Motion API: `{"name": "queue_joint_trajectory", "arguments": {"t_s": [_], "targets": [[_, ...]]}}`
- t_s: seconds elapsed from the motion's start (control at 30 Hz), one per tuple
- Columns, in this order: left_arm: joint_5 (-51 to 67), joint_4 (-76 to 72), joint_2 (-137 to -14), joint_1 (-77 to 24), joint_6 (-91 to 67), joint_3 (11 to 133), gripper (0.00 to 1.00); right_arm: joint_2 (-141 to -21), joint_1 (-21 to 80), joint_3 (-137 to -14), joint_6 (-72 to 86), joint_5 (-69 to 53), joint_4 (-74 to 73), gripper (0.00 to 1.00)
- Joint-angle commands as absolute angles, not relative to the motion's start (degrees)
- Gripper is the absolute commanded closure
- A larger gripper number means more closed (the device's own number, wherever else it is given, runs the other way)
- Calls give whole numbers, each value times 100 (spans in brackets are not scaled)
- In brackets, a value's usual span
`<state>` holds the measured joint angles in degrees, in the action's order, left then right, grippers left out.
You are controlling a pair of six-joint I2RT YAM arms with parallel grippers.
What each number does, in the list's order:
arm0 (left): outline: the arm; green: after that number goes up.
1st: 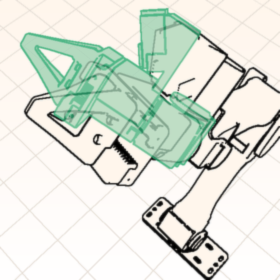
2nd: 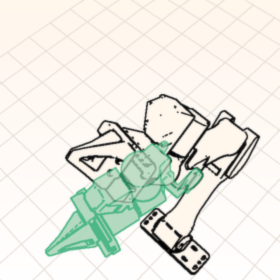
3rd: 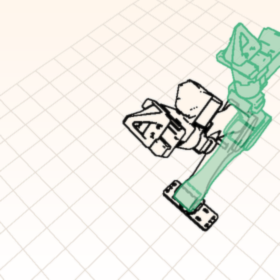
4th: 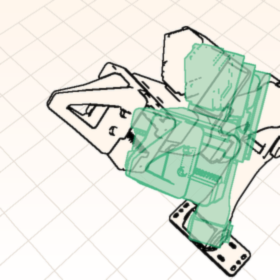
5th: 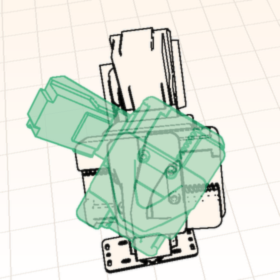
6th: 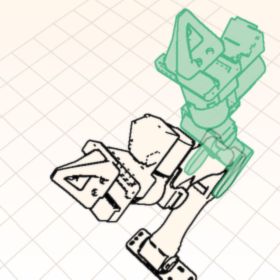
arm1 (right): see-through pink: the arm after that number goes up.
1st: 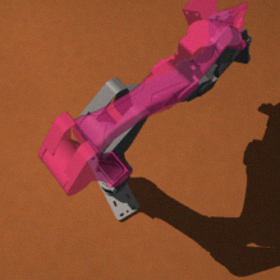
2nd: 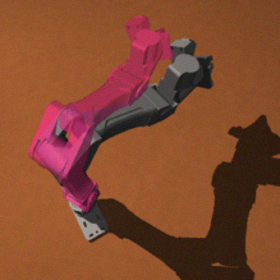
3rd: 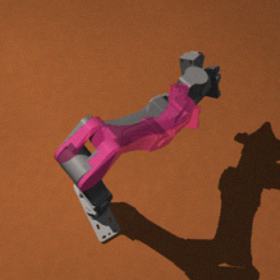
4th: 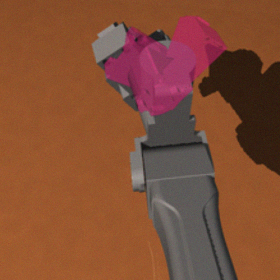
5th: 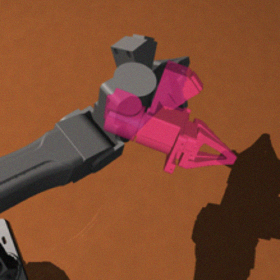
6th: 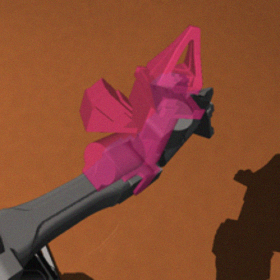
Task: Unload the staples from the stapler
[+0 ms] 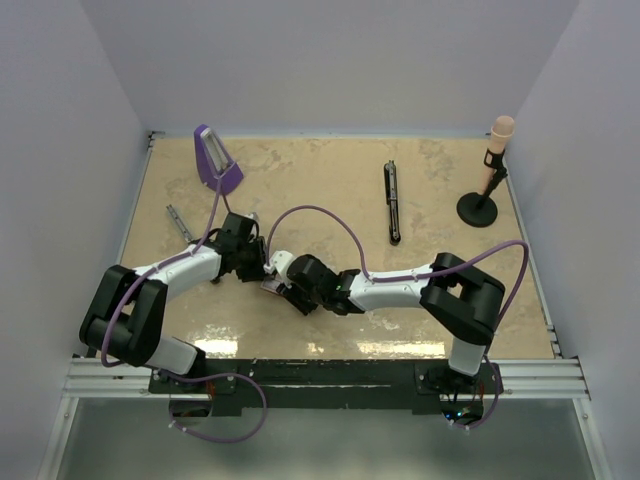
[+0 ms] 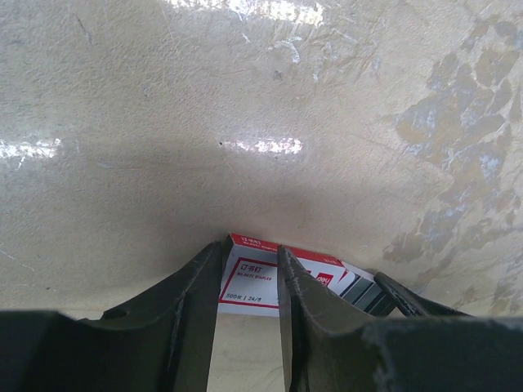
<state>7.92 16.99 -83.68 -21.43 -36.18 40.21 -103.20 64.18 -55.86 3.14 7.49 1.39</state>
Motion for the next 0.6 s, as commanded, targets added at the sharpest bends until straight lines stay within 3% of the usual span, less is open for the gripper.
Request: {"name": "queue_joint_trajectory", "arguments": {"t_s": [0.0,0.57], "targets": [[958,1547,-8420,-2127,-3498,4166,63,-10407,6451,-5564,150,449,18,66],[940,1565,-8394,-2118,-3533,4193,64,-10397,6451,-5405,466,158,-26,66]]}}
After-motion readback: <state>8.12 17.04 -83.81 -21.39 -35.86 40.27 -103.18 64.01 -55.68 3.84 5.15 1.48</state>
